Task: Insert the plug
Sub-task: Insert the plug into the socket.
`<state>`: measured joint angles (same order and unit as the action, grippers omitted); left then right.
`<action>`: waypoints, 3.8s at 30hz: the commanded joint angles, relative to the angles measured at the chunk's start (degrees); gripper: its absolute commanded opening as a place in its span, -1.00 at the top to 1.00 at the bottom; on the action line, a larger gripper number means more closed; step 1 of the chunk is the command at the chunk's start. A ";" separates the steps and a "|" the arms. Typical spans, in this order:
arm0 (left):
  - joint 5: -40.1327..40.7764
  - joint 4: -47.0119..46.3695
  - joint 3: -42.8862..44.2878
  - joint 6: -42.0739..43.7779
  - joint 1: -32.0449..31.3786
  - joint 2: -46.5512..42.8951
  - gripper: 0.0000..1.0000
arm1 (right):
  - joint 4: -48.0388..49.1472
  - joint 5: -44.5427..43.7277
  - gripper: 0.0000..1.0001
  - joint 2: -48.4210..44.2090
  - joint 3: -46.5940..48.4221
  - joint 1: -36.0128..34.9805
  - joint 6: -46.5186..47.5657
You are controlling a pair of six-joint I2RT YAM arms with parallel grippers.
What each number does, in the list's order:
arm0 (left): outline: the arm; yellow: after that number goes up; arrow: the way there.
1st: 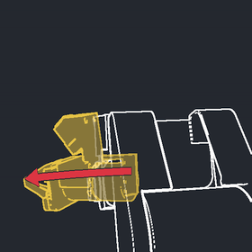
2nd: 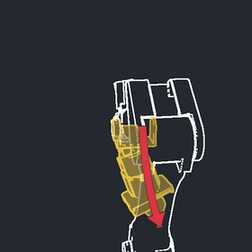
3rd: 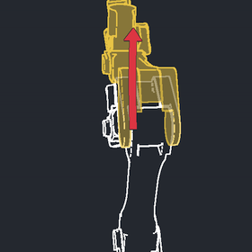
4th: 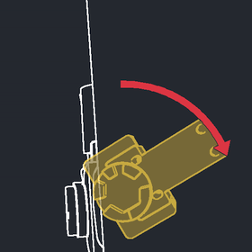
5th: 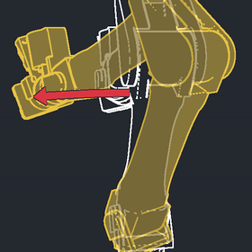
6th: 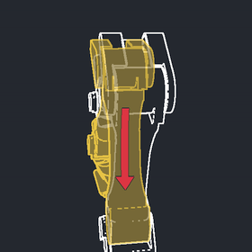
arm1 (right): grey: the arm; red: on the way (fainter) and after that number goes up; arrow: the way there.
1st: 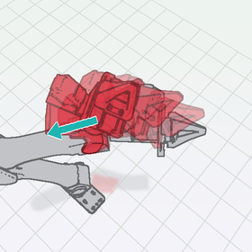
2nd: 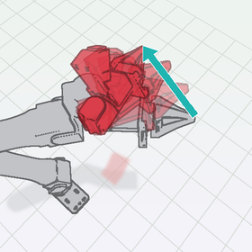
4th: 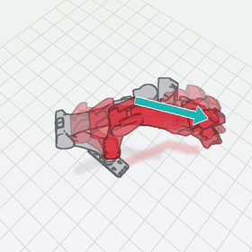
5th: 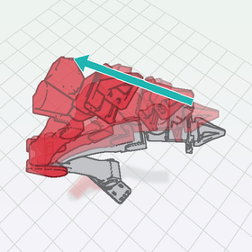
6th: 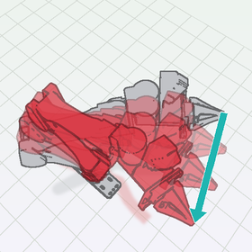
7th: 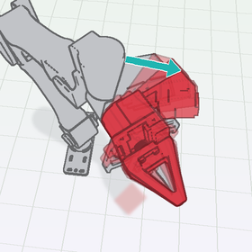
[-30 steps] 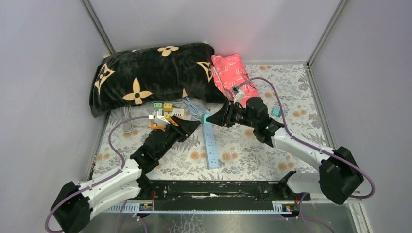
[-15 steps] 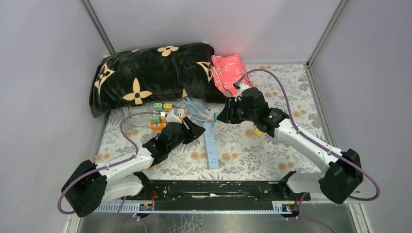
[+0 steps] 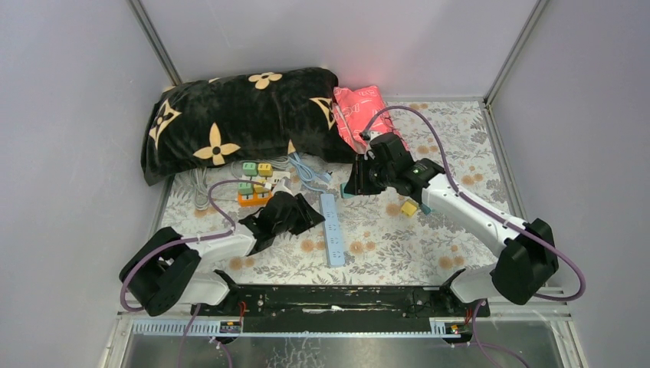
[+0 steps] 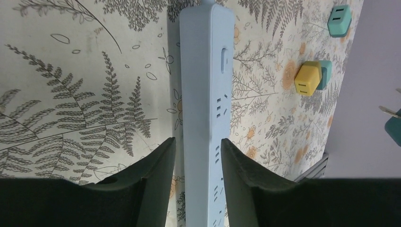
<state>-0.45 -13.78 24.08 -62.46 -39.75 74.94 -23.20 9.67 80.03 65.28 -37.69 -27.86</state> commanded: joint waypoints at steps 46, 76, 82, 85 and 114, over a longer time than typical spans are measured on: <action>-9.50 -22.89 -7.46 -11.48 1.69 12.25 0.59 | -18.16 -7.35 1.00 26.81 21.72 -9.20 -1.49; -8.93 -22.10 -6.76 -10.89 1.08 11.71 0.59 | -22.04 -10.69 1.00 32.56 25.99 -10.32 -3.09; -8.73 -21.89 -6.67 -10.76 0.89 11.53 0.59 | -25.04 -13.95 1.00 35.34 28.89 -11.96 -2.34; -8.57 -21.62 -6.67 -10.76 0.80 11.24 0.59 | -25.97 -15.97 1.00 36.30 28.96 -12.93 -2.55; -7.48 -20.14 -7.39 -10.84 -0.08 9.15 0.59 | -29.70 -24.44 1.00 44.16 33.45 -14.61 -2.44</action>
<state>-7.03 -35.11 17.50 -73.87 -38.65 84.75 -54.57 -11.27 119.28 101.75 -54.17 -32.01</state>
